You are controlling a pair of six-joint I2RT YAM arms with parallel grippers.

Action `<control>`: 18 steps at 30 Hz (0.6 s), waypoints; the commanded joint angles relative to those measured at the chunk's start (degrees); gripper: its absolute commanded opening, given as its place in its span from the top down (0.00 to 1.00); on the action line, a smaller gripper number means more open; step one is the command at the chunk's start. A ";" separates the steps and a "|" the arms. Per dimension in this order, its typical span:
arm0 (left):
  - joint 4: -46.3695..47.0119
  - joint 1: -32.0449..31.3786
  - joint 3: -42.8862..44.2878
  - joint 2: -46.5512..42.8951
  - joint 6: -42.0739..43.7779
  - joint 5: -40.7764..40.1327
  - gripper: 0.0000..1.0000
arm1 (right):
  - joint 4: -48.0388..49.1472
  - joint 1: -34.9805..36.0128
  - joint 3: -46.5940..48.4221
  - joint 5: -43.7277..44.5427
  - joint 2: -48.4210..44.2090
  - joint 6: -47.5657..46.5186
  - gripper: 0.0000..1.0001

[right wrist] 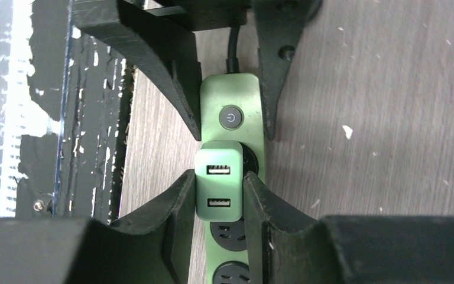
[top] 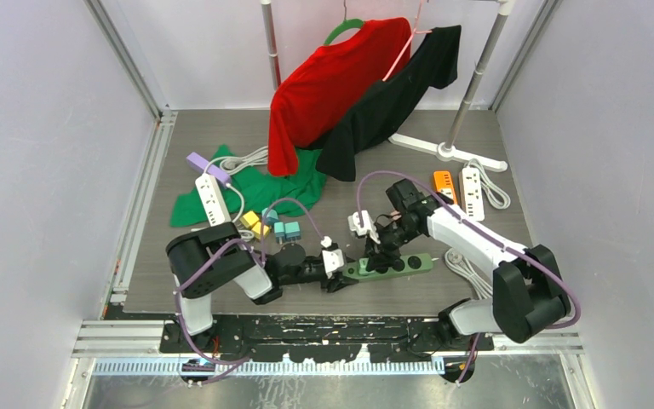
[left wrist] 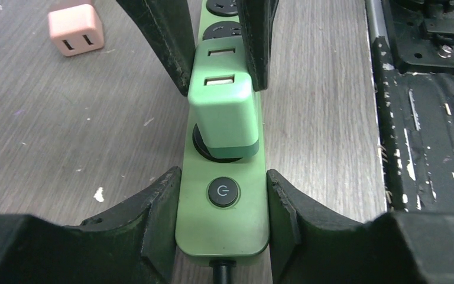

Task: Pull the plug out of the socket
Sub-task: Remove the plug from the socket.

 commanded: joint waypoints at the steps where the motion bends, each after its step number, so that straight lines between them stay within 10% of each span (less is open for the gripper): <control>1: -1.14 0.18 -0.11 0.01 1.15 -0.16 1.00 | 6.70 -4.13 4.07 8.75 -4.60 10.80 0.99; 10: -1.41 0.19 -0.02 -0.13 1.25 0.20 1.00 | -28.22 -10.17 3.38 -9.53 -0.83 -35.11 0.98; 14: -1.48 0.21 0.06 -0.08 1.21 0.21 1.00 | -27.07 -6.30 3.55 -15.16 0.12 -36.70 0.99; 18: -1.67 0.19 0.03 -0.12 1.16 0.17 1.00 | -13.10 -3.38 2.50 -15.18 -2.63 -18.60 0.99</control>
